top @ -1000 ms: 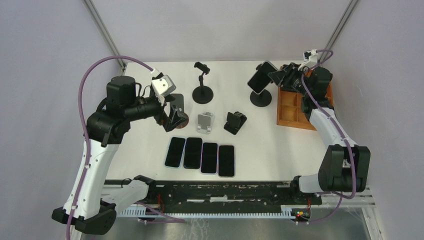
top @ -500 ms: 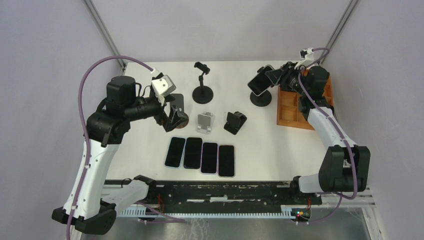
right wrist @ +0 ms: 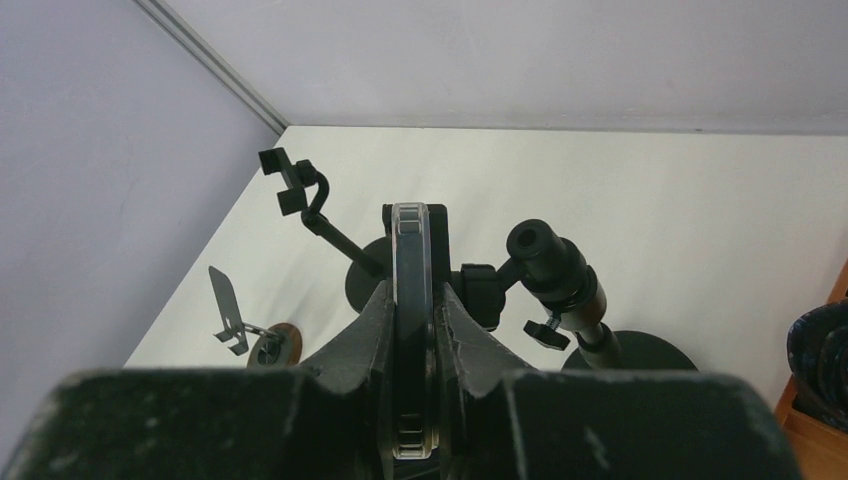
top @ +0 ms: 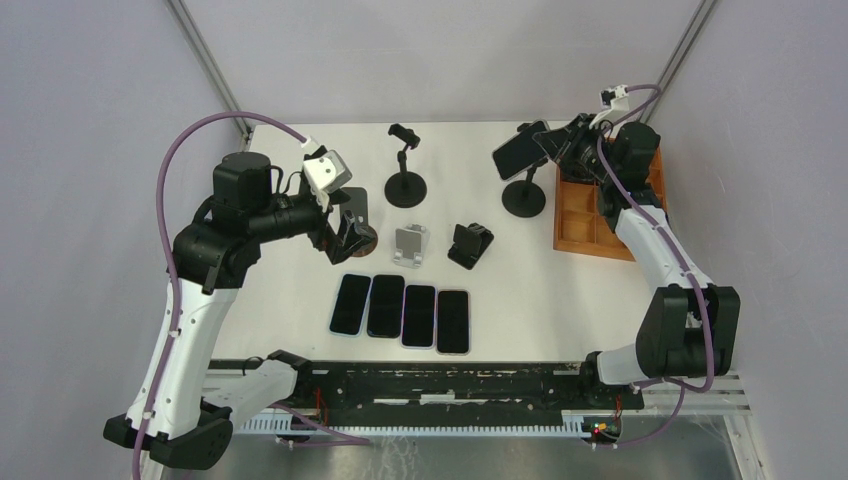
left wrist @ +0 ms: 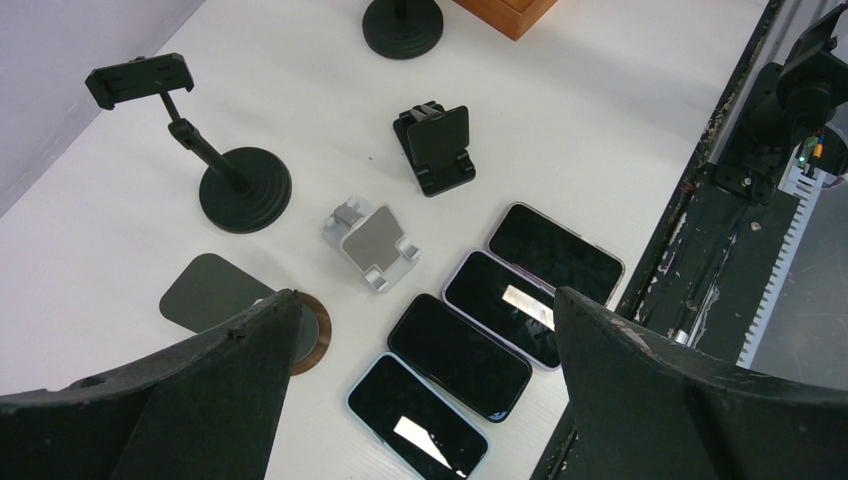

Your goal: Remove the phone from the phone stand

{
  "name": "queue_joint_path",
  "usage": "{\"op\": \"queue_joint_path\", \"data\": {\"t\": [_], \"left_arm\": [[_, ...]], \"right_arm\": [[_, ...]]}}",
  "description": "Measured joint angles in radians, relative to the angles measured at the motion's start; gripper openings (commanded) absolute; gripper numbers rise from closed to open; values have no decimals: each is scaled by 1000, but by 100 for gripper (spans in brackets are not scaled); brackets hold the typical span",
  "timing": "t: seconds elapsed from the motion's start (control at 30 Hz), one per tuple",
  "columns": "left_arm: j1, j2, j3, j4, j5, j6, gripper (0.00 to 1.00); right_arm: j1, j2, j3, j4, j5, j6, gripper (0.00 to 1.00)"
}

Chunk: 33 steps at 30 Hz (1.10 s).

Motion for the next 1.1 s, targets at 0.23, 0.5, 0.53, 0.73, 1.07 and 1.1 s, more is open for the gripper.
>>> {"op": "queue_joint_path", "data": {"t": [0.23, 0.5, 0.53, 0.73, 1.07, 1.1], "left_arm": [[0, 0, -4, -1, 0, 0, 100], [0, -19, -29, 5, 12, 0, 100], [0, -24, -35, 7, 19, 0, 100], [0, -71, -105, 68, 46, -1, 100], [0, -78, -169, 234, 70, -21, 100], [0, -76, -172, 251, 77, -26, 100]], "right_arm": [[-1, 34, 124, -90, 0, 61, 0], [1, 29, 286, -129, -8, 146, 0], [1, 26, 300, -128, -12, 162, 0], [-4, -19, 289, -2, -100, 379, 0], [154, -135, 122, 291, -242, 694, 0], [183, -139, 120, 300, -254, 703, 0]]}}
